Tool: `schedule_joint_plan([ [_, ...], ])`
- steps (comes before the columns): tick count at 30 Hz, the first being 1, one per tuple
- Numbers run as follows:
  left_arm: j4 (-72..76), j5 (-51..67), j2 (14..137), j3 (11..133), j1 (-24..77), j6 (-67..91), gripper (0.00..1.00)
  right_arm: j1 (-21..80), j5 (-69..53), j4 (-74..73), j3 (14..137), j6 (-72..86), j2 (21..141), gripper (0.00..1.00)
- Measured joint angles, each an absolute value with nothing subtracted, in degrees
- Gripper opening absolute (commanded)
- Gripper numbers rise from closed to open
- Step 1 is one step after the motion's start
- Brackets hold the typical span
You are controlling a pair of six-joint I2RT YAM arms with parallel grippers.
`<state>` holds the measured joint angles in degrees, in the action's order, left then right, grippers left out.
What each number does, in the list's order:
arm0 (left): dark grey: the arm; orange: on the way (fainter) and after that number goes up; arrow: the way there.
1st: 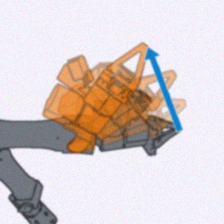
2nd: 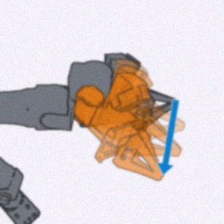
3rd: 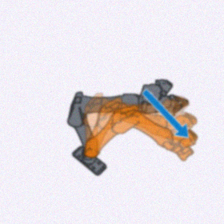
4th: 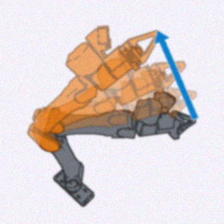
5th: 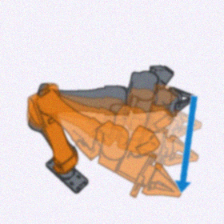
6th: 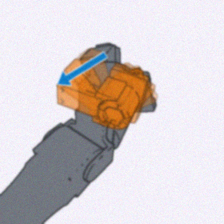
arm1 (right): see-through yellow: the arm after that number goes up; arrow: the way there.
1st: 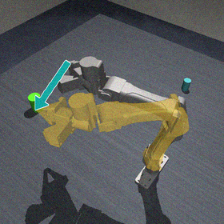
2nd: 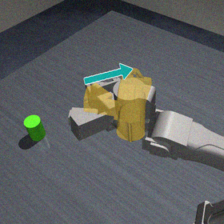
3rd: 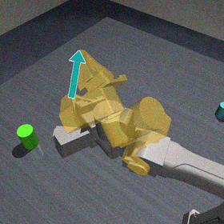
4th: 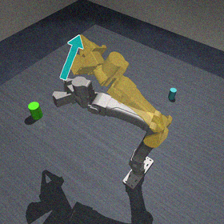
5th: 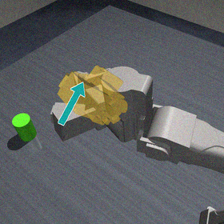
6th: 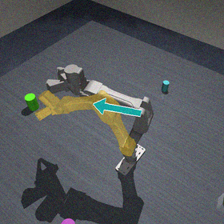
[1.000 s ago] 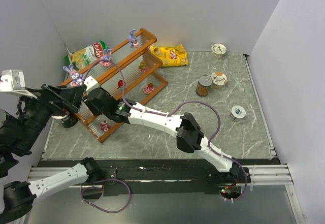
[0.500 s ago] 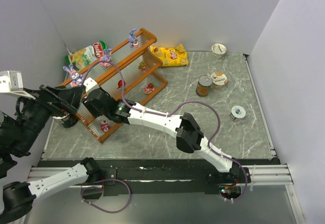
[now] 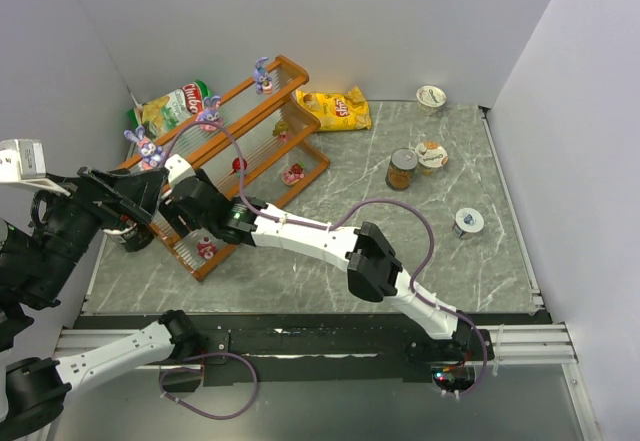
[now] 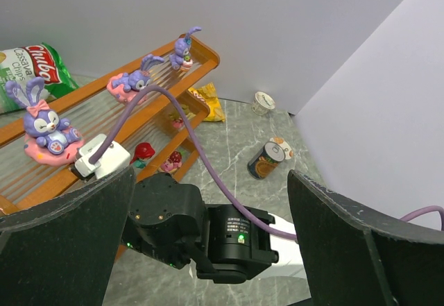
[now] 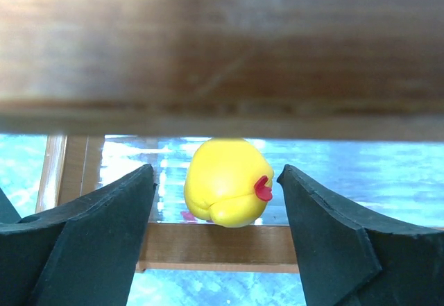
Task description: Place and organize the plastic toys onto the shelf
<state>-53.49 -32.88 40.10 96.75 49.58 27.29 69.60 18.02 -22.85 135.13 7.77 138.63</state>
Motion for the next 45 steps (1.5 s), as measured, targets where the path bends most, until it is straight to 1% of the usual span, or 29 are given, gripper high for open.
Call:
schedule_joint_plan([
  [12, -54.22, -32.93, 40.07, 96.75, 49.58, 27.51, 0.96, 69.63, 17.69, -20.47, 128.86, 6.15, 133.93, 0.85],
  [20, -56.14, -33.34, 39.16, 97.03, 49.58, 28.38, 0.96, 69.69, 17.04, -18.74, 122.37, 5.98, 126.93, 0.87],
  [26, -57.36, -33.98, 38.0, 98.63, 49.58, 29.15, 0.96, 70.0, 16.71, -16.95, 105.78, 7.92, 113.75, 0.91],
  [27, -57.39, -34.0, 38.0, 98.78, 49.58, 29.19, 0.96, 70.0, 16.64, -17.12, 102.96, 8.47, 111.26, 0.95],
  [30, -58.0, -34.41, 37.98, 99.7, 49.58, 29.56, 0.96, 70.0, 17.15, -18.72, 95.77, 11.09, 103.39, 0.98],
  [34, -58.11, -34.44, 37.95, 99.53, 49.58, 29.69, 0.96, 69.82, 20.71, -24.71, 90.83, 15.42, 94.37, 1.0],
  [41, -57.82, -35.53, 38.26, 98.26, 49.58, 29.67, 0.96, 68.71, 34.13, -38.04, 84.2, 22.52, 79.26, 1.0],
  [45, -57.21, -36.75, 38.26, 96.66, 49.58, 29.74, 0.96, 67.9, 38.94, -44.18, 81.1, 24.73, 72.2, 1.0],
])
